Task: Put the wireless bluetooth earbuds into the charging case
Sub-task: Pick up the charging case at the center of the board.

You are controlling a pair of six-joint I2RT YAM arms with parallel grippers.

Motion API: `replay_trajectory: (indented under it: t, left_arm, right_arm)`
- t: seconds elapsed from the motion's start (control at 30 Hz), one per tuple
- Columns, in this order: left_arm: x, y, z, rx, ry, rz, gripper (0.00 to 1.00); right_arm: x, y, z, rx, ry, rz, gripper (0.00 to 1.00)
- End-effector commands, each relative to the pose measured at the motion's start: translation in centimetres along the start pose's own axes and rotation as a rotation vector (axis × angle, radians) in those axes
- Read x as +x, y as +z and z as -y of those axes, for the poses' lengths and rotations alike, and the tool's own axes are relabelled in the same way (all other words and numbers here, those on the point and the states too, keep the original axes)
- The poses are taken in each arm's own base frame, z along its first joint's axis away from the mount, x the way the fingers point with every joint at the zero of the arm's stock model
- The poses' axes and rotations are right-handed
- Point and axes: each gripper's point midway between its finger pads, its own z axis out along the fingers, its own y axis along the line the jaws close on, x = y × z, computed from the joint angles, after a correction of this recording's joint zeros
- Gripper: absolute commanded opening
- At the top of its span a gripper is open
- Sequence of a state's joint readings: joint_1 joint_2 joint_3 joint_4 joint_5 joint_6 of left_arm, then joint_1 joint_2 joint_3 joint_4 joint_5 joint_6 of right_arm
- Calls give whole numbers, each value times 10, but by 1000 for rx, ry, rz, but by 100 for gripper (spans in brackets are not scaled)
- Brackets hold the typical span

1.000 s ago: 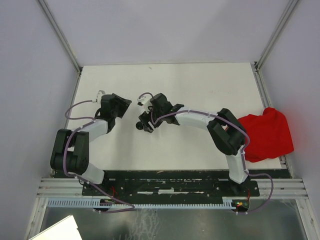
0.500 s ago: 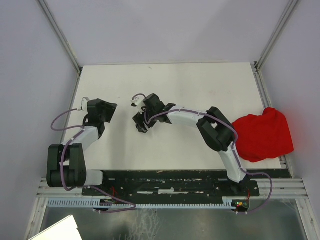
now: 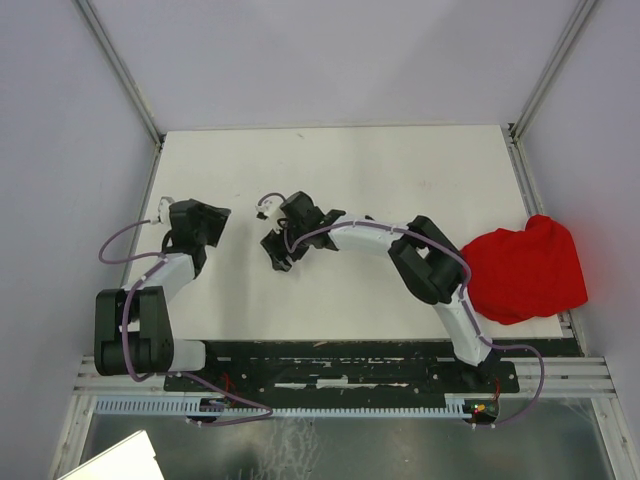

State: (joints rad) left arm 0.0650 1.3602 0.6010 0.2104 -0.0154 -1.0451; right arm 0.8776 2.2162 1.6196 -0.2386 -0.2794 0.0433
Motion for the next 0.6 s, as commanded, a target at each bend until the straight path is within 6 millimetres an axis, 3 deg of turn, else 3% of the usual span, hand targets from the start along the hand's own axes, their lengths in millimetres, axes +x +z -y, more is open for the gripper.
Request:
replay_trajectory:
  t: [0.0, 0.2, 0.4, 0.57]
  left_arm:
    - [-9, -7, 8, 42, 34, 20, 59]
    - [-14, -12, 8, 48, 27, 26, 59]
    - [-17, -18, 9, 57, 25, 35, 60]
    - [-13, -17, 14, 82, 26, 7, 59]
  right_arm:
    - [-17, -7, -18, -29, -41, 35, 81]
    - [-19, -20, -47, -48, -119, 47, 81]
    - [-39, -58, -21, 139, -133, 147, 82]
    - [-41, -71, -3, 156, -185, 113, 83]
